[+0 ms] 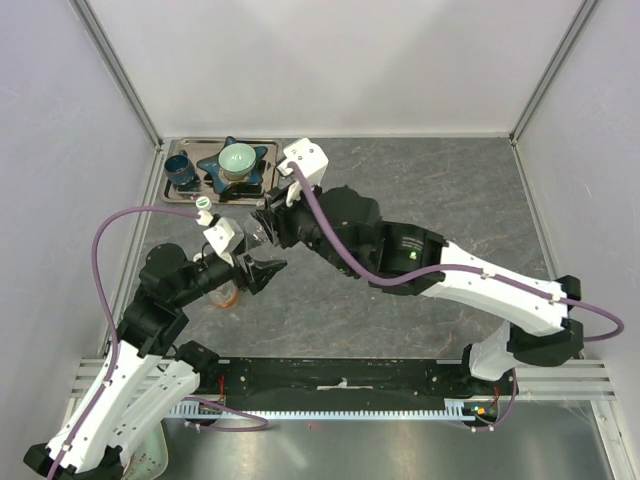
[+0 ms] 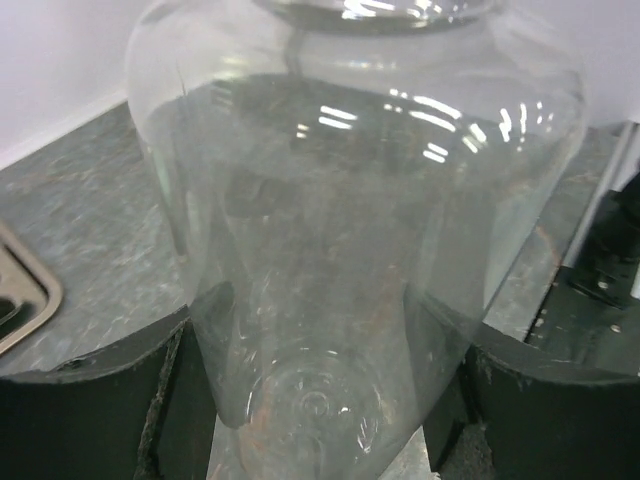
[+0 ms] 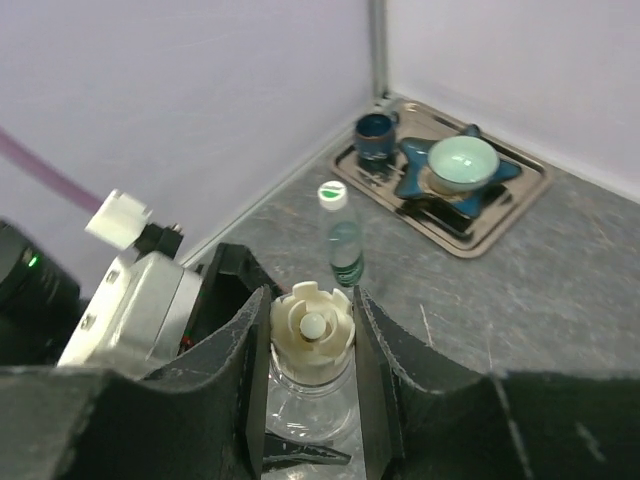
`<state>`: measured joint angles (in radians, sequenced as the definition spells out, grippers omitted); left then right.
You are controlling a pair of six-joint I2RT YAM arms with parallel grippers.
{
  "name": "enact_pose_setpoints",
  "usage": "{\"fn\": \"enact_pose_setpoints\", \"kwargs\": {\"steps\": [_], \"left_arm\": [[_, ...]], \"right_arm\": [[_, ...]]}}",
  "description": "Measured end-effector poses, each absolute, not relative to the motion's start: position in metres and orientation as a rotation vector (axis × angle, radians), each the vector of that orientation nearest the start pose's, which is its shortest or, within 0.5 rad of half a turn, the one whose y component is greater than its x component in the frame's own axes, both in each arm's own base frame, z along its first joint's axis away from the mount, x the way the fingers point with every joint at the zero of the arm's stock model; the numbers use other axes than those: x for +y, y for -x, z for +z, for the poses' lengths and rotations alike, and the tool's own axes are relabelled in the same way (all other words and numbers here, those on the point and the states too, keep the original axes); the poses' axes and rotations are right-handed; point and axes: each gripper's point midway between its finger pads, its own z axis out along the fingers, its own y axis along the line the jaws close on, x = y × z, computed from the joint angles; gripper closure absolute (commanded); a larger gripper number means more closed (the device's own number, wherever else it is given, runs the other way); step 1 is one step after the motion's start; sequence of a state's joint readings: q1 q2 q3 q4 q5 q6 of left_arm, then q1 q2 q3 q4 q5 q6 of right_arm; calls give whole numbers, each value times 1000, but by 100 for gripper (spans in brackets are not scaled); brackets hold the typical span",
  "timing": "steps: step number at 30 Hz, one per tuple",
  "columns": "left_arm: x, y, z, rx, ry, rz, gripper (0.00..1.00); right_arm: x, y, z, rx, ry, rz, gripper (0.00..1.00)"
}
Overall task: Screw on the bottle caps
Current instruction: Screw the bottle cap onto the plastic bottle.
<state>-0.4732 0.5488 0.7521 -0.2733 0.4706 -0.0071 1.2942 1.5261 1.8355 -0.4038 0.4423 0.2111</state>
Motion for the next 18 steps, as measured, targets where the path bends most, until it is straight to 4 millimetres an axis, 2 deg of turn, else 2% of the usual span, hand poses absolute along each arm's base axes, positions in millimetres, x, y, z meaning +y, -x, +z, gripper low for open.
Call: {"fn": "enact_pose_setpoints", "kwargs": {"steps": [3,4,5,6,8,9,11,12,14,18], "left_arm": [[-176,-194,297,1544,-706,-680,95],[-174,-196,294,1557,-701,-661,96],[-172,-198,292,1566,-698,-643,96],[-170,-199,290,1570,-699,-626,96],[-169,-201,290,1569,-700,-612,95],[-169,-201,291,1563,-703,-609,95],[-165,-205,296,1550,-669,-587,95],[-162,-209,301,1539,-642,-572,95],[-159,-212,308,1518,-613,-568,95],[-161,-210,315,1495,-597,-589,95]], "right_arm": [[422,-195,440,1664,480,680,98],[423,-196,438,1674,461,664,93],[422,-197,435,1684,439,647,82],[421,-198,434,1694,418,632,63],[420,-197,435,1697,404,632,45],[419,-197,436,1695,403,633,26],[416,-192,435,1702,422,635,15],[414,-188,434,1702,451,630,3],[408,-177,441,1685,495,657,2],[386,-164,472,1611,524,748,2]]}}
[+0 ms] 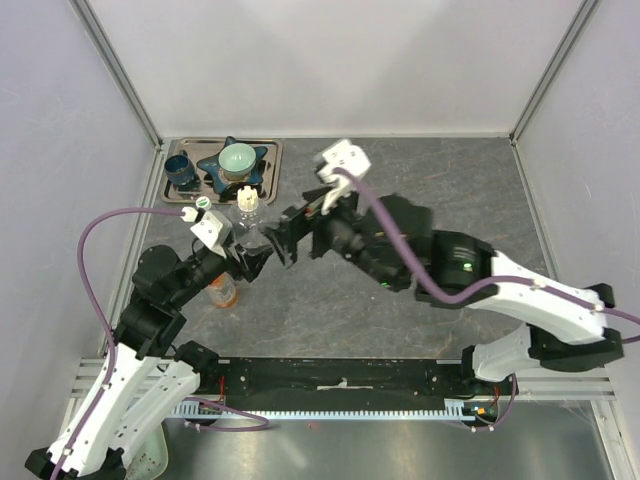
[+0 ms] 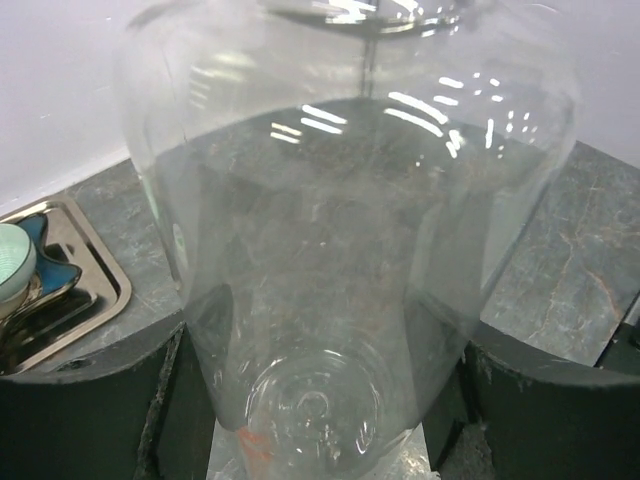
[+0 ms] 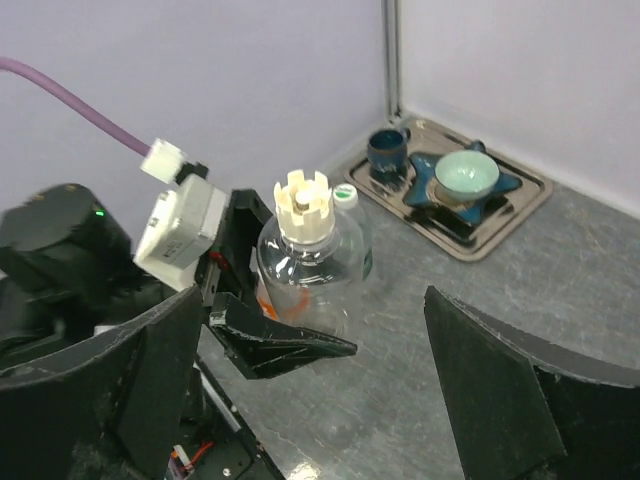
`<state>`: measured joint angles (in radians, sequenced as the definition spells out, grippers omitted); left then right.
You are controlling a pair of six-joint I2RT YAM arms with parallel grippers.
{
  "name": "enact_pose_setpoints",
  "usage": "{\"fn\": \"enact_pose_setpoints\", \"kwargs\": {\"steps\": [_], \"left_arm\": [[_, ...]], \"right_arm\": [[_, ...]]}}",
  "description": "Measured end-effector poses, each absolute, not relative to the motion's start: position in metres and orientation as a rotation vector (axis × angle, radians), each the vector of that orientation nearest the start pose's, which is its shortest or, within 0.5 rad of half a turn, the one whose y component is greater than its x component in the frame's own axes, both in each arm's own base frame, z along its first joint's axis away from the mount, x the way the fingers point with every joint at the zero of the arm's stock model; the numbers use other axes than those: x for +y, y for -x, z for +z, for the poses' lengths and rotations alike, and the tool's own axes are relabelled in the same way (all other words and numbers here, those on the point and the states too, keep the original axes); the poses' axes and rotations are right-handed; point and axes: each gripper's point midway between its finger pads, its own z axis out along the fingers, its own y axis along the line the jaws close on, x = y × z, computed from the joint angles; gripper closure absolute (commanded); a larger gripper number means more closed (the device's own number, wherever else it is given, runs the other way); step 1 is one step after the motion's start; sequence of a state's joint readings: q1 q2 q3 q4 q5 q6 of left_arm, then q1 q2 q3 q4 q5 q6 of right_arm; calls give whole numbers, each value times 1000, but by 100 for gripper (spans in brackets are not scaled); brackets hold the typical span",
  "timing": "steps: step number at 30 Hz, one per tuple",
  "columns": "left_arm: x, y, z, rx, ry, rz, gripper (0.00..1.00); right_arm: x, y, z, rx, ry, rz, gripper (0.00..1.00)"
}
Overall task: Screw on the bottle caps
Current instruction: Screw the bottle cap onto the plastic bottle.
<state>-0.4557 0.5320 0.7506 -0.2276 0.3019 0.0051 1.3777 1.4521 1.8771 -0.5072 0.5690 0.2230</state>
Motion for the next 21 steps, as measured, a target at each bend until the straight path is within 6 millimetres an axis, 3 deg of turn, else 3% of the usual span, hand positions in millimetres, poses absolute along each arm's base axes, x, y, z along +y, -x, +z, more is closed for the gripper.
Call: {"fn": "enact_pose_setpoints", "kwargs": {"steps": [4,7,10,15,21], "left_arm": [[-170,-202,317,1482,-634,-659,96],[-187,-182,322,1432,-733,-782,97],[-203,-155,327,1358,-864,-928,98],[-218,-106,333,1219,-1088,-1145,98],[-219,-82,334,1155,-1190,-1239,98]], "right_arm": [[357,-159,504,1509,535,866,1],[348,-161,513,1437,593,962,2],[356,-159,509,1385,701,1056,7],[391,-124,486,1300,975,1247,10],[400,-83,481,1145,1169,1427,12]]}}
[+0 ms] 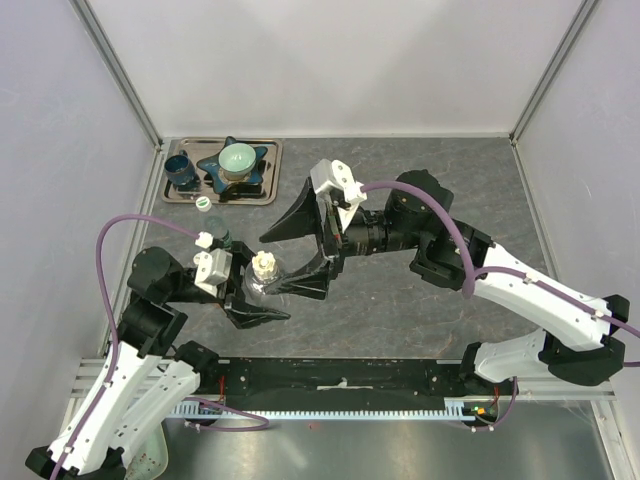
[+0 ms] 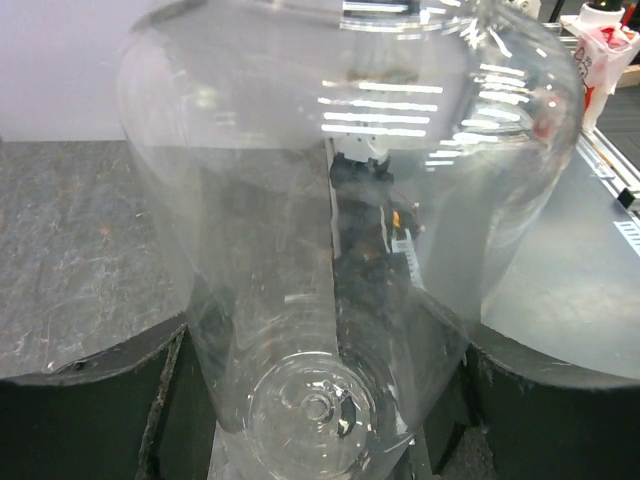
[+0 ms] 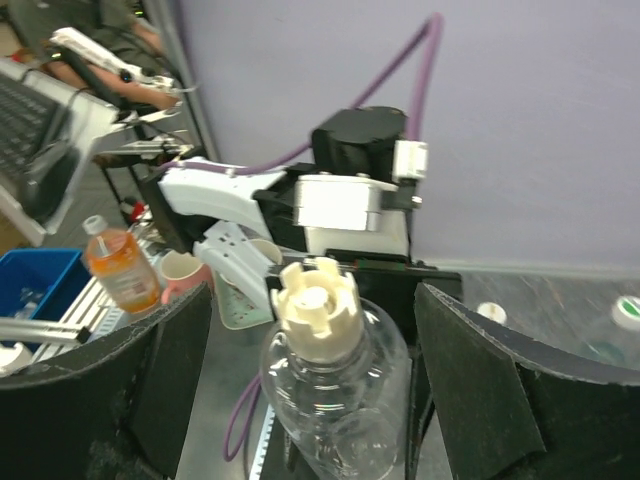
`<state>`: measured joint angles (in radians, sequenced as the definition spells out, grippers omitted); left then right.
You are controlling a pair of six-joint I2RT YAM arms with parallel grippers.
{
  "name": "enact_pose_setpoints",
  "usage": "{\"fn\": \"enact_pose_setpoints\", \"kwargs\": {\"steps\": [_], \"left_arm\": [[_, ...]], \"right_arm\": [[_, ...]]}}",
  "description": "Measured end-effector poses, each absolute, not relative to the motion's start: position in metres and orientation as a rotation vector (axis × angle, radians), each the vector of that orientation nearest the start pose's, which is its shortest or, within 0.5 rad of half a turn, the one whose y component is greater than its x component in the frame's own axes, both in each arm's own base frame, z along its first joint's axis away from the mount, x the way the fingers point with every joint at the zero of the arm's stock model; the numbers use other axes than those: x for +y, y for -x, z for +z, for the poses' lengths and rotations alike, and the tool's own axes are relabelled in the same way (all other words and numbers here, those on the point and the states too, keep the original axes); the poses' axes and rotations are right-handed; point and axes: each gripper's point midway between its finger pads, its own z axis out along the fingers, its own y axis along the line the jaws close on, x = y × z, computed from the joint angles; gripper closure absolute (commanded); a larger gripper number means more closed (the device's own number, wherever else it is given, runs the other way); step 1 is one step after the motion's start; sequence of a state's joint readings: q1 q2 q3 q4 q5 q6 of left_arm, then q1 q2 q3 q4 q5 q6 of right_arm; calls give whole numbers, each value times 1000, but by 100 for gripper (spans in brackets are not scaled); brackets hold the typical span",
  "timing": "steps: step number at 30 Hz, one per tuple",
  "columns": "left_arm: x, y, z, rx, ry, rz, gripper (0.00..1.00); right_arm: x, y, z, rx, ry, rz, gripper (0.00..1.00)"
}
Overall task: Screw on the bottle caps
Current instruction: Screw the bottle cap onto the plastic bottle.
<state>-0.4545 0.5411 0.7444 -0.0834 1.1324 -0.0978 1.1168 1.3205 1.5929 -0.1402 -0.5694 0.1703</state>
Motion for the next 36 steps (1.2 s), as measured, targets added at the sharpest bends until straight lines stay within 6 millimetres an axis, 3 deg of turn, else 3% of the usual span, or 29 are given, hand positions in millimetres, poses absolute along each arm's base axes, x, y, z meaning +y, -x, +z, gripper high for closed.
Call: {"fn": "enact_pose_setpoints", "kwargs": {"steps": [7,14,17,20,28,32,36], "left_arm": [[-219,-77,335,1142,-1211,-1265,98],[-219,-74,334,1142,-1219,-1281,98],[-219,-74,334,1143,-1220,-1285,98],[-219,-74,334,1147,-1218,-1288,98],[-219,-72,336,1147,-1217,-1300,98],[-219,-74,336,1155,-1208,-1300,98],[-220,-80,336,1181,-1172,-1287,98]], "right_arm": [[398,-62,493,1016,1245,1514,17],[414,-63,474,1041,1297,1549,22],[417,-64,469,1052,1305,1553,30],[417,-63,469,1047,1310,1558,49],[418,-67,470,1034,1299,1545,78],[420,-72,469,1038,1271,1527,100],[422,-85,468,1081,1214,1457,100]]}}
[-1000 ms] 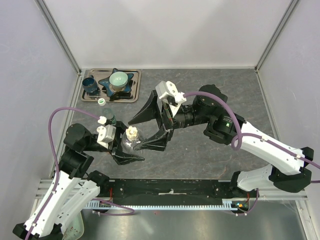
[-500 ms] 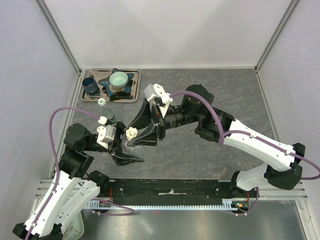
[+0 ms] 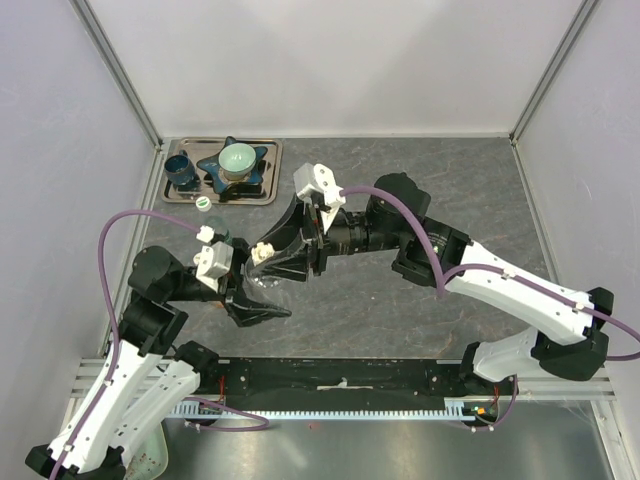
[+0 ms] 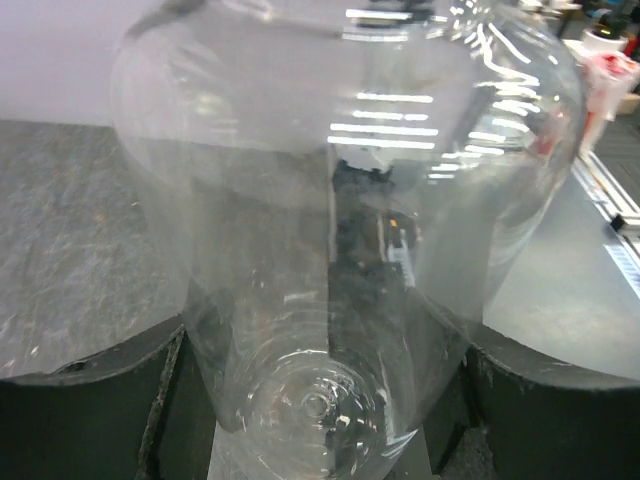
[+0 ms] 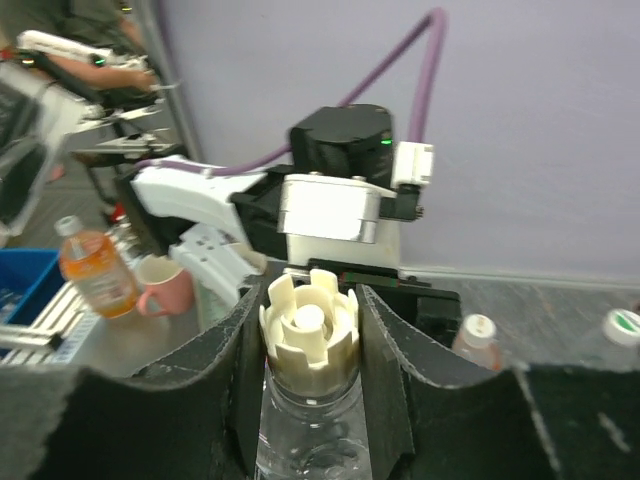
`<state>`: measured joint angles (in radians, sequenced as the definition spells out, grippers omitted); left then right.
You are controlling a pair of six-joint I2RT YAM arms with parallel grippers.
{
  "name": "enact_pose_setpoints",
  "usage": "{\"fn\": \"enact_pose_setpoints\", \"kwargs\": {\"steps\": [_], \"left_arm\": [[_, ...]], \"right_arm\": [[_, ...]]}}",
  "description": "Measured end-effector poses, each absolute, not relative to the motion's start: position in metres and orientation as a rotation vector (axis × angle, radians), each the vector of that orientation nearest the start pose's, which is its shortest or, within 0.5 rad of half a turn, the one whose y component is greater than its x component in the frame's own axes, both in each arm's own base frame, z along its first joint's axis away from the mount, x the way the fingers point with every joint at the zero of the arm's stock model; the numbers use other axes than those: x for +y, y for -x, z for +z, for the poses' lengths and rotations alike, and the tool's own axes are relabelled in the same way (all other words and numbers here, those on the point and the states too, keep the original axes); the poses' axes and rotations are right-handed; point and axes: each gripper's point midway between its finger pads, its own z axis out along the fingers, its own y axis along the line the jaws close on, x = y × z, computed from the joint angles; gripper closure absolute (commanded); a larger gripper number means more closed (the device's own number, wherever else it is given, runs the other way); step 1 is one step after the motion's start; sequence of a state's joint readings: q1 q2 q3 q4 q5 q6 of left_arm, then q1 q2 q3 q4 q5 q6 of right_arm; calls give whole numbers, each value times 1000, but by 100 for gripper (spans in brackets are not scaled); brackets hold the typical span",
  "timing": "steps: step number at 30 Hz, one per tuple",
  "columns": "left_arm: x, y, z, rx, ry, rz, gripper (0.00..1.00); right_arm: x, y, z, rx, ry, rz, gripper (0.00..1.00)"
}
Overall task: Screw on the bottle caps
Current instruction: Screw the bottle cap onto the plastic bottle.
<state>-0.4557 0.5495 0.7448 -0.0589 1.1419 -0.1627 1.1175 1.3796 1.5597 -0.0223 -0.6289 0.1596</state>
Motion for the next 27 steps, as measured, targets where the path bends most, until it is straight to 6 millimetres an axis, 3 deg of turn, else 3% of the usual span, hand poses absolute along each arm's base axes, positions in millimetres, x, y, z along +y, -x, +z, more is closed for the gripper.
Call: {"fn": "enact_pose_setpoints", "kwargs": {"steps": [7,9,10,11,14,18,21,24,25,27], "left_arm": [[-217,-115,327,1330,-991,-1168,98],[-216,-123,323,1363,-960,-1133,98],[-215,-126,321,1376,-949,-1117,98],[-214,-128,318,1389,-943,-1106,98],[-212,-135,317,1404,-918,-1077,98],[-209,-142,320,1406,-881,-1039,98],[-208,-144,320,1410,-873,-1033,98],[-208,-145,320,1410,-869,-1027,98],[-208,-144,321,1405,-868,-1026,96],[-207,-144,323,1397,-869,-1025,84]], "right_arm": [[419,-130,456,1240,1022,1244,100],[415,-140,450,1275,972,1195,85],[413,-144,447,1291,951,1174,62],[412,-148,445,1305,933,1158,54],[410,-155,442,1329,900,1124,44],[408,-161,438,1355,878,1092,44],[408,-163,438,1358,870,1080,56],[408,-162,439,1356,866,1081,75],[408,-162,440,1355,864,1084,84],[408,-161,442,1348,868,1089,91]]}}
